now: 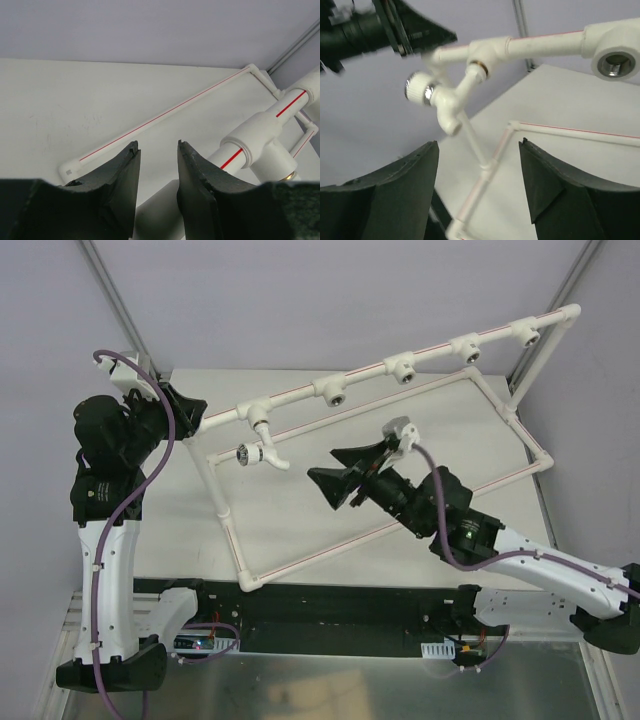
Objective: Install the water faucets
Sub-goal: Screw the water faucet onto the adaptor.
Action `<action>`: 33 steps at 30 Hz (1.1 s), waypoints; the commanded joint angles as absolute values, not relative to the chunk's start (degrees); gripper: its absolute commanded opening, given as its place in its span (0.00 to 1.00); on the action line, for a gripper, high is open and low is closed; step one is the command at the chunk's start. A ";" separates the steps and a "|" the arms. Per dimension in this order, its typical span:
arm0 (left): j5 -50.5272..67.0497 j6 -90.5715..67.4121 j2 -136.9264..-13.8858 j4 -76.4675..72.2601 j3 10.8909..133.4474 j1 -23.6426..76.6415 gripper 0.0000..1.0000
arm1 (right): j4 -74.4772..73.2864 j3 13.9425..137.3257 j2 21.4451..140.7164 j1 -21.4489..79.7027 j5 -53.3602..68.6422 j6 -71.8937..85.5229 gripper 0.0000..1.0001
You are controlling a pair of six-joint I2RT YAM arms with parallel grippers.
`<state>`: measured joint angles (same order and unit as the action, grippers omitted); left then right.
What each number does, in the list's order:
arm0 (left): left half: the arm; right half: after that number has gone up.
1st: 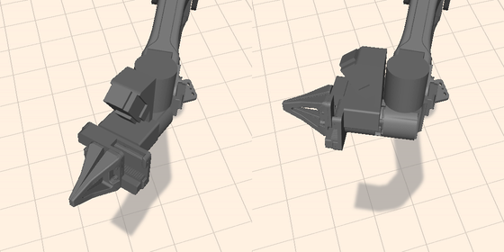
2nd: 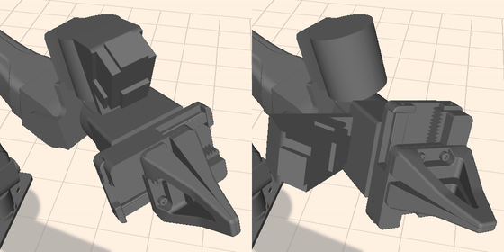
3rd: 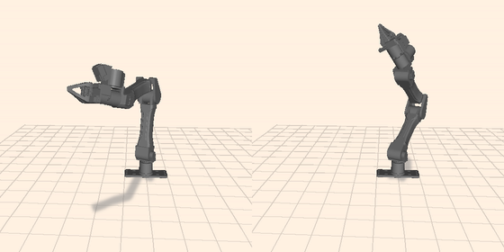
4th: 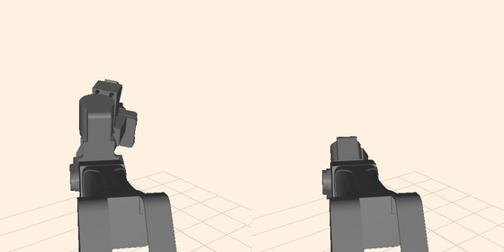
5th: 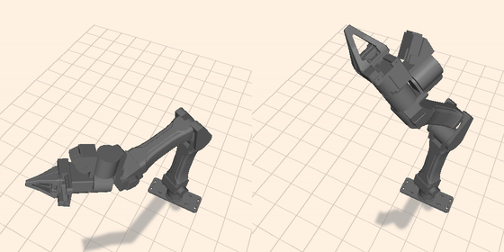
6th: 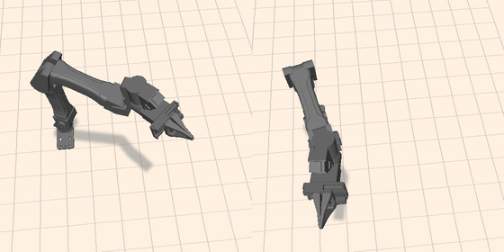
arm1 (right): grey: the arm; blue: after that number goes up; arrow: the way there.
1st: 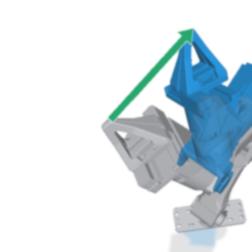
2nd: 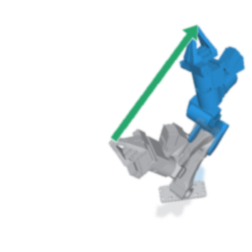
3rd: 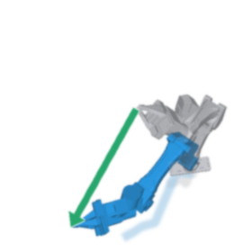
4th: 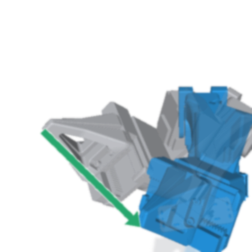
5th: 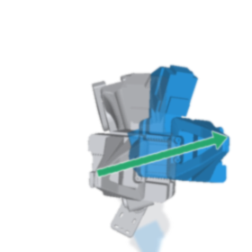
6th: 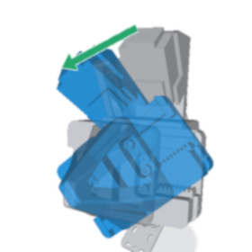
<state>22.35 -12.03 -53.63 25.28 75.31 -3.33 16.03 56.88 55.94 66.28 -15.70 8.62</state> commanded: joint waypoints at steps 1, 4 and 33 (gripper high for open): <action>25.75 -9.93 -56.95 41.75 71.81 -2.11 0.37 | 7.02 57.75 57.39 71.18 -15.45 -31.50 0.72; 26.10 -9.76 -57.04 41.75 71.89 -2.20 0.38 | 10.10 58.01 58.79 74.17 -18.63 -42.86 0.73; 26.02 -8.97 -56.07 41.75 71.19 -2.20 0.39 | 32.08 74.97 86.31 81.12 -32.87 -80.33 0.68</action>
<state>22.74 -11.51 -53.67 25.30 75.33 -3.33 28.10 71.85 85.21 81.91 -29.82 -78.28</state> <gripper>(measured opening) 0.383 0.729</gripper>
